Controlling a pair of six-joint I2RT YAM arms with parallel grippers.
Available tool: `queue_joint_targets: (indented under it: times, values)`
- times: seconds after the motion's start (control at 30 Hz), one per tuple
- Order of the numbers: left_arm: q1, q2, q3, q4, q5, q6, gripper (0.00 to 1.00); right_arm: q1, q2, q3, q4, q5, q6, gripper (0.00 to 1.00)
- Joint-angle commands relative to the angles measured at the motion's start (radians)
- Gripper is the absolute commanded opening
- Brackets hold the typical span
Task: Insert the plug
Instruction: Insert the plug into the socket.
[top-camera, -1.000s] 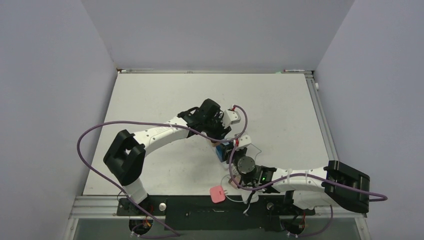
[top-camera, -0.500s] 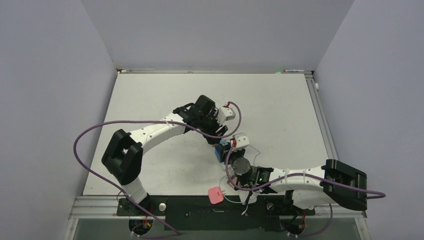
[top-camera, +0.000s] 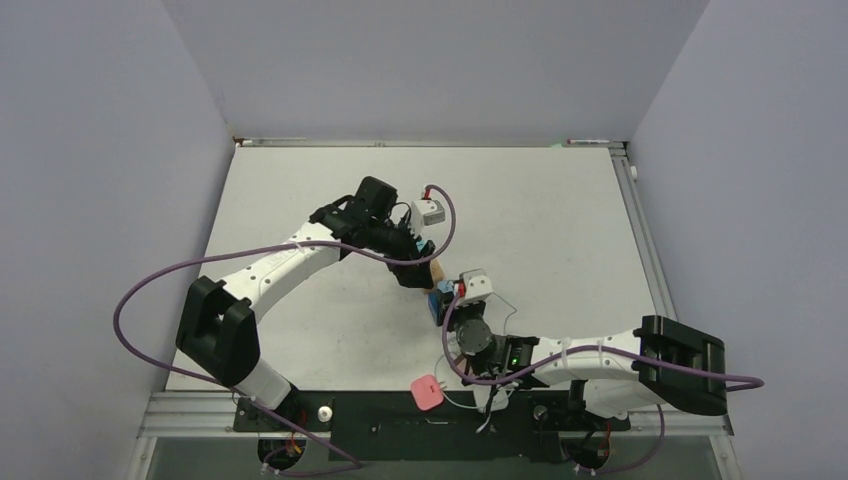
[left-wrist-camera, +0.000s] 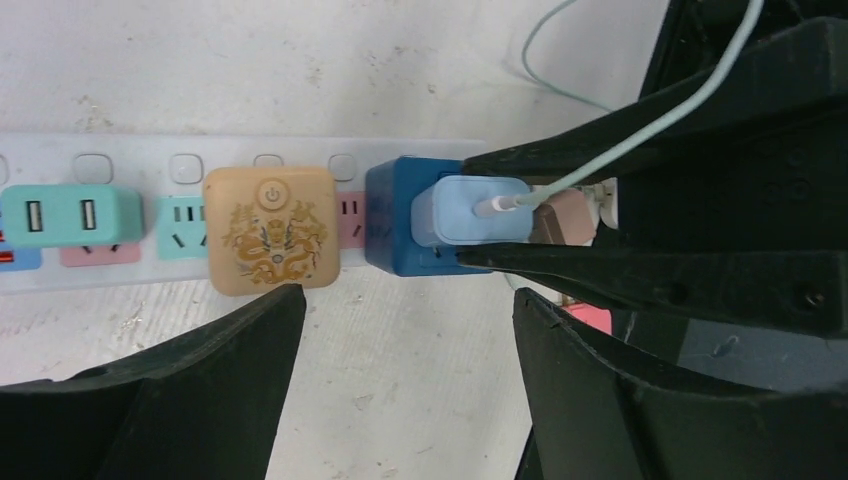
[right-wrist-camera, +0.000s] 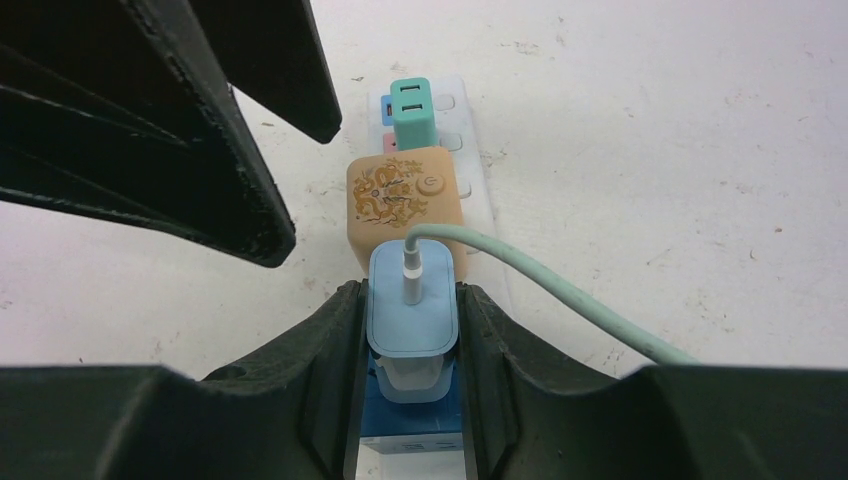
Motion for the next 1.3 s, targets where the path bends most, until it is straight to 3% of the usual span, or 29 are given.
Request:
queue_joint_targets:
  times: [0.0, 0.27, 0.93, 1.17, 1.2, 1.27]
  values:
    - [0.006, -0.029, -0.018, -0.008, 0.140, 0.020, 0.71, 0.041, 0.083, -0.056, -0.309, -0.086, 0.032, 0.05]
    - [-0.015, 0.027, 0.009, 0.002, 0.149, 0.008, 0.64, 0.051, 0.088, -0.057, -0.299, -0.075, 0.025, 0.05]
    - [-0.070, 0.069, 0.031, 0.014, 0.046, -0.012, 0.59, 0.103, 0.218, -0.054, -0.271, -0.025, 0.077, 0.05]
    - [-0.057, 0.062, 0.036, 0.000, 0.045, -0.005, 0.59, 0.106, 0.155, -0.070, -0.279, -0.028, 0.085, 0.05]
    - [-0.054, 0.059, 0.037, -0.004, 0.045, -0.002, 0.59, 0.103, 0.141, -0.069, -0.282, -0.030, 0.080, 0.12]
    - [-0.046, 0.052, 0.037, -0.011, 0.042, 0.002, 0.59, 0.100, 0.121, -0.060, -0.287, -0.034, 0.064, 0.36]
